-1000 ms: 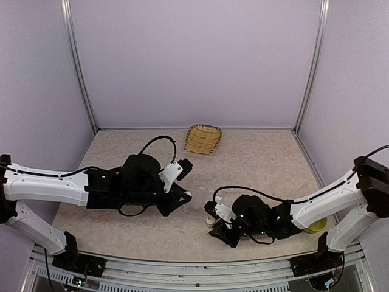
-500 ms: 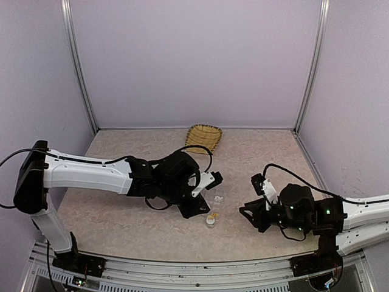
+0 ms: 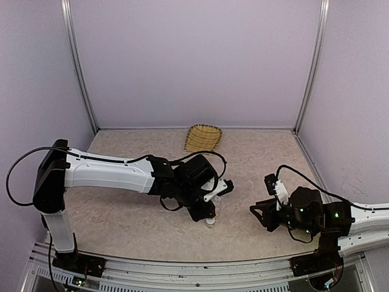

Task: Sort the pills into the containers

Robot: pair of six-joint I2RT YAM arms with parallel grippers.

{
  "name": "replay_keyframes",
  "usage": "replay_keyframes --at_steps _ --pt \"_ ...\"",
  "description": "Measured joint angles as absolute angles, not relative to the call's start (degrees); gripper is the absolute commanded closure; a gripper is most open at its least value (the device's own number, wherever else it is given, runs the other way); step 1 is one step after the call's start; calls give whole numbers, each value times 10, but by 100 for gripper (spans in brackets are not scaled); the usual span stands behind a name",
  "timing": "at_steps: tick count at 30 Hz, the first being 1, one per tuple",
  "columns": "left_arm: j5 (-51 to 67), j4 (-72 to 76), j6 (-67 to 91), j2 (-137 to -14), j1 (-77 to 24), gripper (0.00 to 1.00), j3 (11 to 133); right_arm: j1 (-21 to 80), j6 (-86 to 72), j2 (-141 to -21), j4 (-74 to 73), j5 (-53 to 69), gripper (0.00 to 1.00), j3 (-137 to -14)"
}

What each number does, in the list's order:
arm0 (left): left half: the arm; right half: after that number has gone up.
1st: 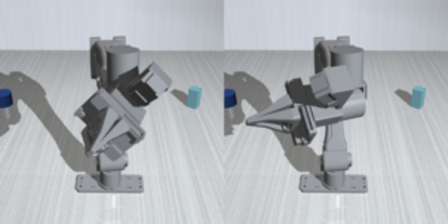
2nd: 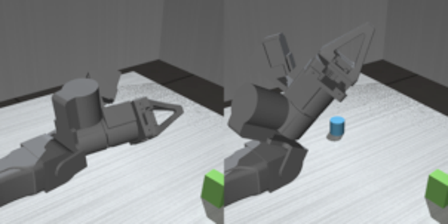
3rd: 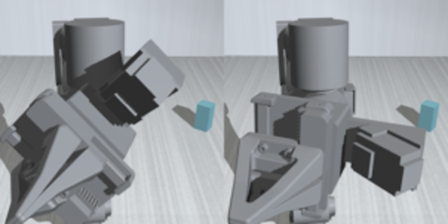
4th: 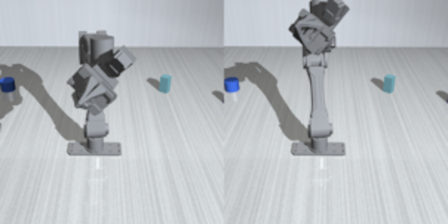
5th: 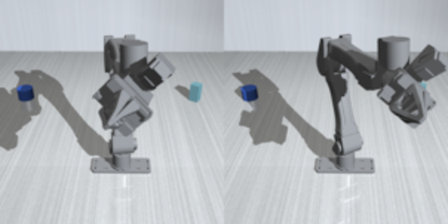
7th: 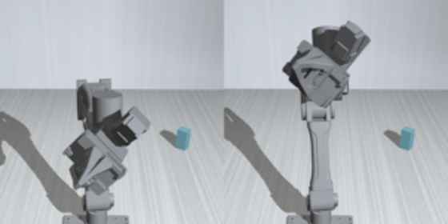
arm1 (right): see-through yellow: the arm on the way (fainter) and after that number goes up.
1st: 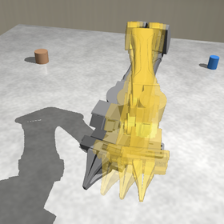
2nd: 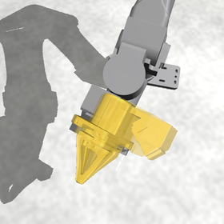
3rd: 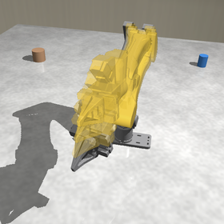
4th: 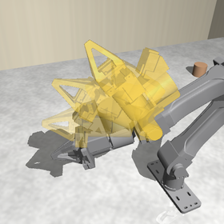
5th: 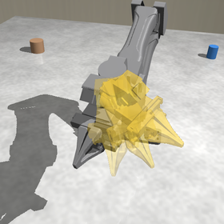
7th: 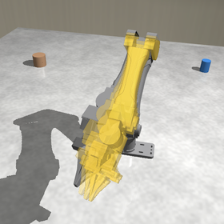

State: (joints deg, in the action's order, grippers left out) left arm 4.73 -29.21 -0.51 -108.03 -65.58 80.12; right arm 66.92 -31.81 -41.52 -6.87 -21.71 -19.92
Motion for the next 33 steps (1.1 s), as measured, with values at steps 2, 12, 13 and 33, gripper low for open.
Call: replay_keyframes --at_steps 2,12,13,33 --pt "36 -305 -8 -1094 -662 79 814 668 -318 -419 -68 -217 70 -199" --pt "-8 -356 -25 -1121 -670 79 853 665 -314 -424 -66 -215 70 -199" --pt "-10 -359 -27 -1122 -669 79 855 665 -314 -424 -66 -215 70 -199" --pt "-2 -389 -44 -1158 -669 79 895 661 -313 -423 -66 -214 70 -198"
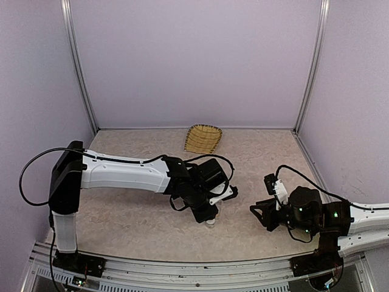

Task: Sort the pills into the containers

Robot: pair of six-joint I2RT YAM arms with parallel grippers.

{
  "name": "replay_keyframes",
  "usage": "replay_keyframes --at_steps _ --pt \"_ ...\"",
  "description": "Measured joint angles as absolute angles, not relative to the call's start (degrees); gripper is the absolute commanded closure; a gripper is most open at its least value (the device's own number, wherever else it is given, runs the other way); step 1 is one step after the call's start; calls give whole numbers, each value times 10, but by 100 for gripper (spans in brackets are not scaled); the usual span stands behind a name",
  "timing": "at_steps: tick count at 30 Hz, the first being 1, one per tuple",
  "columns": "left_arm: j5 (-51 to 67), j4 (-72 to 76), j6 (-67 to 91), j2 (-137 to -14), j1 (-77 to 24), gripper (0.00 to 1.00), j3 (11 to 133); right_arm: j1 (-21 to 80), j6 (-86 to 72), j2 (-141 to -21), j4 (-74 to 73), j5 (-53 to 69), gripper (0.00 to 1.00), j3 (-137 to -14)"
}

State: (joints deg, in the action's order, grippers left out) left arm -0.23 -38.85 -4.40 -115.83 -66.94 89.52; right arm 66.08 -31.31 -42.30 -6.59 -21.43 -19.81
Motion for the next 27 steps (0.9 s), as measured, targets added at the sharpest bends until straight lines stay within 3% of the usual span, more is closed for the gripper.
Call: replay_keyframes --at_steps 27 --pt "-3 -404 -50 -1167 -666 79 907 654 -310 -418 -66 -210 70 -198"
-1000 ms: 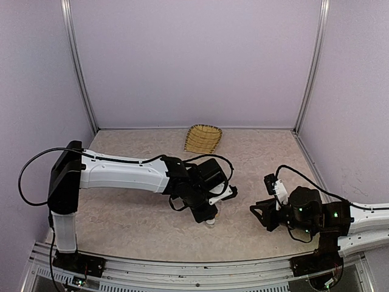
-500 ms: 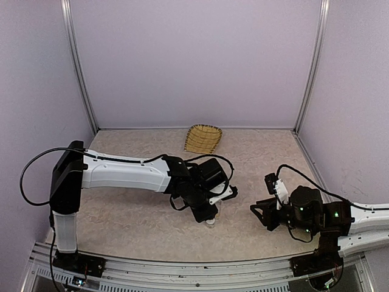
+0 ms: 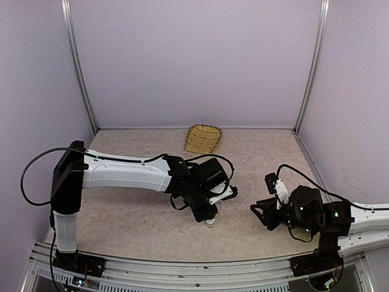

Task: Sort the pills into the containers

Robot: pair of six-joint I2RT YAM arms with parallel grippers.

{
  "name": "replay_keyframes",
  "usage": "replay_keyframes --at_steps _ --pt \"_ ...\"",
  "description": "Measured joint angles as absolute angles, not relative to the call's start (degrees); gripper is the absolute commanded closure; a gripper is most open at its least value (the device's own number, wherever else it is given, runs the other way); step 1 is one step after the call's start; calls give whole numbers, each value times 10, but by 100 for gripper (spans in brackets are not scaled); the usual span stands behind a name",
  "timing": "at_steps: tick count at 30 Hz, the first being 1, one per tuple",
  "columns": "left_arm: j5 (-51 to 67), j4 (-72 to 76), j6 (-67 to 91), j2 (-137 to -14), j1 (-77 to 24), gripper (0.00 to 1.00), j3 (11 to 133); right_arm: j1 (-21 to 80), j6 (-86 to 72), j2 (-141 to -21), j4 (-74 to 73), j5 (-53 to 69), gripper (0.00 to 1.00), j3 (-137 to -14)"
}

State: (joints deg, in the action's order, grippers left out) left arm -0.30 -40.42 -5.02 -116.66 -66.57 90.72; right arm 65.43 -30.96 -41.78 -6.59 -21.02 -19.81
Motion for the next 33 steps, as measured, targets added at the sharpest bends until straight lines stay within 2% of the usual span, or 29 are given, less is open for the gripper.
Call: replay_keyframes --at_steps 33 --pt "-18 -416 -55 -1170 -666 79 914 651 -310 -418 -66 -204 68 -198"
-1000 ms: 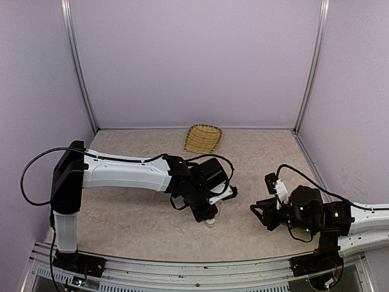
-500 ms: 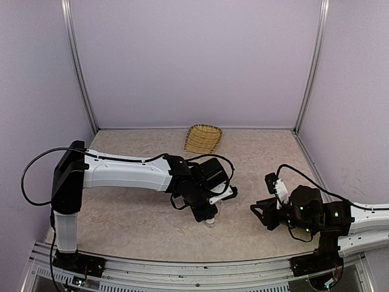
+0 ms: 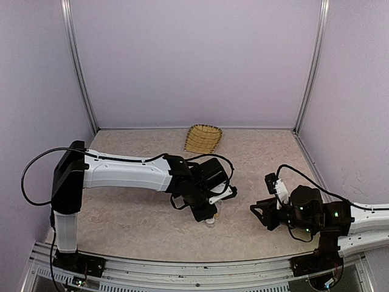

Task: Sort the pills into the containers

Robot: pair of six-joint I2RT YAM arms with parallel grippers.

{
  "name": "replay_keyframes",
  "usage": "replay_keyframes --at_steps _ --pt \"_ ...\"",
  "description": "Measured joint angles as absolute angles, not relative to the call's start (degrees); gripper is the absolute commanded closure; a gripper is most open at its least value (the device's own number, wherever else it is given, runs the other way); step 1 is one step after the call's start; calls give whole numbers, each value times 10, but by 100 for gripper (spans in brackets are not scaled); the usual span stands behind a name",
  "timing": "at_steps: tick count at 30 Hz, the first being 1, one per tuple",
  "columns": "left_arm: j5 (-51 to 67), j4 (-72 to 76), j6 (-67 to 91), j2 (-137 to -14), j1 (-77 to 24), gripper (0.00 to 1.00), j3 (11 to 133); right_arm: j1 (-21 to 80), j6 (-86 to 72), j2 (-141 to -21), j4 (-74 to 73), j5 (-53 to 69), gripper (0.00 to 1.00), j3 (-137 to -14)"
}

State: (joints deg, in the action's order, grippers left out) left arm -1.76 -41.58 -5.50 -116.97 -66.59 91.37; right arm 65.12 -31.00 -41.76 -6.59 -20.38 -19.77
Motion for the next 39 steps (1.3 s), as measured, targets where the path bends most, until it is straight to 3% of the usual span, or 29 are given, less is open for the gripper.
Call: replay_keyframes --at_steps 6,16,39 --pt "-17 -416 -55 -1170 -666 79 914 651 -310 -418 -66 -204 62 -197" --pt "-13 -419 -59 -1170 -670 79 917 650 -310 -418 -66 -202 30 -197" --pt "-20 -438 -63 -1175 -673 78 937 648 -311 -418 -66 -202 15 -196"
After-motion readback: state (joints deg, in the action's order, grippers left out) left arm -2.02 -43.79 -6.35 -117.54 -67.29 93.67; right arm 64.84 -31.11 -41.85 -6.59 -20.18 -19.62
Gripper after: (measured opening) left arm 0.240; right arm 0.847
